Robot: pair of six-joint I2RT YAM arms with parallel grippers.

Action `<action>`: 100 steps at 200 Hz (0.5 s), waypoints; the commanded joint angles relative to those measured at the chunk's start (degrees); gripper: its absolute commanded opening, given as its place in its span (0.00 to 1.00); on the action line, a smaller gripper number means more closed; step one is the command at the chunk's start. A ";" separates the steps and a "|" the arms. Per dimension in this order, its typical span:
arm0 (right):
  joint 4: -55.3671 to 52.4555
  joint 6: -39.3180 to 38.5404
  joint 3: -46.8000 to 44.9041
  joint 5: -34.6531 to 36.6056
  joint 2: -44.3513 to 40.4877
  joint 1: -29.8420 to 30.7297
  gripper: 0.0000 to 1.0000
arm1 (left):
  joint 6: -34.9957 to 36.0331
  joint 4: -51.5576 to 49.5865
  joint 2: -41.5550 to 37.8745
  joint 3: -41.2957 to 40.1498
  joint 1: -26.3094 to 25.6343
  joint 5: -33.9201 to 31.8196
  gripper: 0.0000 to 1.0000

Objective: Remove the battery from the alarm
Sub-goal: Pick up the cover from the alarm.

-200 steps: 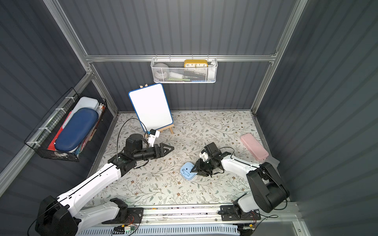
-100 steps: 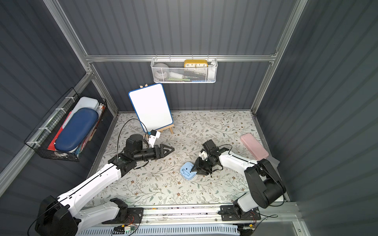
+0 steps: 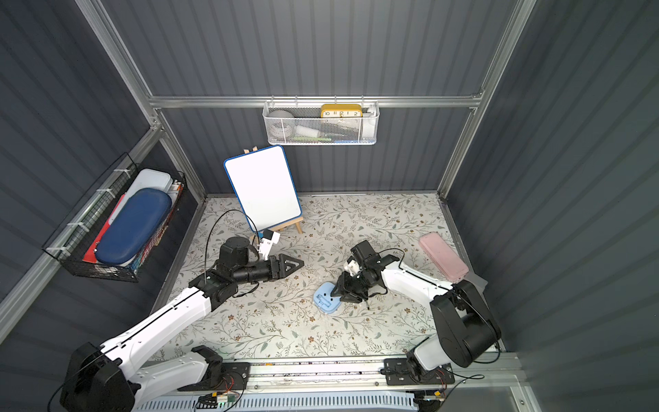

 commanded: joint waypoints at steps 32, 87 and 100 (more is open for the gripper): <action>0.22 -0.28 -2.45 -0.90 2.83 0.39 0.44 | 1.62 1.12 -0.70 -0.32 -0.02 1.00 0.67; -1.74 -0.42 -0.57 -0.26 -4.98 0.62 0.44 | 1.31 0.64 -1.56 -0.46 -0.04 0.12 0.67; -5.08 -2.02 0.34 1.73 -7.69 0.62 0.44 | 1.98 0.60 -0.71 -0.40 -0.04 0.21 0.67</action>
